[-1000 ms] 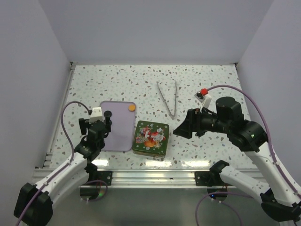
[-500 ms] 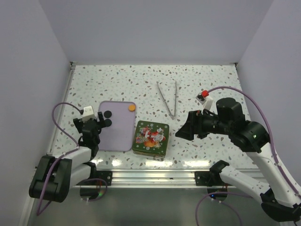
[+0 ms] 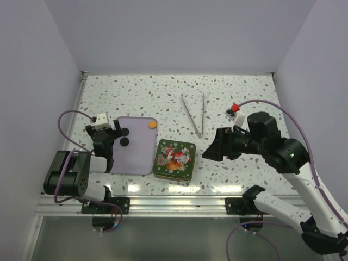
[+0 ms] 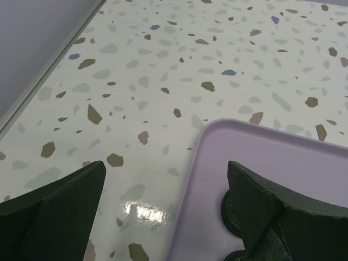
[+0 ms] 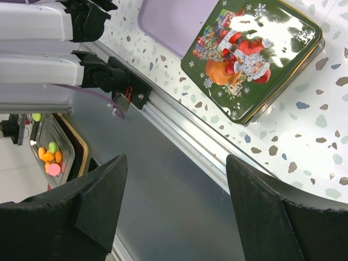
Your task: Pack the cookies
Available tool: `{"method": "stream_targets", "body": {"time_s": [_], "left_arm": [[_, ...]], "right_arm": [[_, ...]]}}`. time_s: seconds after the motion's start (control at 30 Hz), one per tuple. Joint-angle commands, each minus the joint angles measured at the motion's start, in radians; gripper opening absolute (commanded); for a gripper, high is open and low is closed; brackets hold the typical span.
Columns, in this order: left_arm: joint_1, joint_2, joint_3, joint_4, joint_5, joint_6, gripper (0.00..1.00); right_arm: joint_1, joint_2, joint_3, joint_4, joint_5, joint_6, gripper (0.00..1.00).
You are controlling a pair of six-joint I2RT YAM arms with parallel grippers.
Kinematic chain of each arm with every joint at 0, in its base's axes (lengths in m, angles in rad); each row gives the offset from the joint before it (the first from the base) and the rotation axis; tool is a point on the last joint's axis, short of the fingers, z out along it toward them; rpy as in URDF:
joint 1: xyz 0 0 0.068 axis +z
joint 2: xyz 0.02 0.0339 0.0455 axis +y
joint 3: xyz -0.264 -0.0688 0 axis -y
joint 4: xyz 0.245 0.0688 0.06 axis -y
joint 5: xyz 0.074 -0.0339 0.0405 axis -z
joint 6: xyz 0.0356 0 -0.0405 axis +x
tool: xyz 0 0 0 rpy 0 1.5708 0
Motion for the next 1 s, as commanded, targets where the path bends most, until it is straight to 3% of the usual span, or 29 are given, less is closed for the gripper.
{"method": "stream_targets", "body": {"time_s": [0.0, 0.1, 0.13, 0.47, 0.6, 0.73, 0.97], "left_arm": [[0.007, 0.036, -0.014, 0.193, 0.145, 0.075, 1.0], [0.007, 0.08, -0.091, 0.428, 0.155, 0.08, 1.0], [0.007, 0.051, -0.079, 0.332, 0.147, 0.069, 1.0], [0.003, 0.072, -0.065, 0.346, 0.14, 0.083, 1.0], [0.001, 0.072, -0.065, 0.35, 0.141, 0.083, 1.0], [0.001, 0.073, -0.065, 0.35, 0.14, 0.083, 1.0], [0.001, 0.072, -0.065, 0.352, 0.14, 0.083, 1.0]], "right_arm": [[0.002, -0.007, 0.031, -0.034, 0.004, 0.027, 0.77], [0.002, -0.022, 0.024, -0.048, 0.022, 0.043, 0.77], [0.002, -0.027, 0.017, -0.045, 0.028, 0.049, 0.77], [0.002, 0.004, -0.026, -0.042, 0.176, 0.112, 0.83], [0.002, -0.028, -0.074, 0.091, 0.197, 0.122, 0.85], [0.002, -0.073, -0.188, 0.226, 0.334, 0.161, 0.91], [0.001, 0.054, -0.225, 0.236, 0.557, 0.037, 0.99]]}}
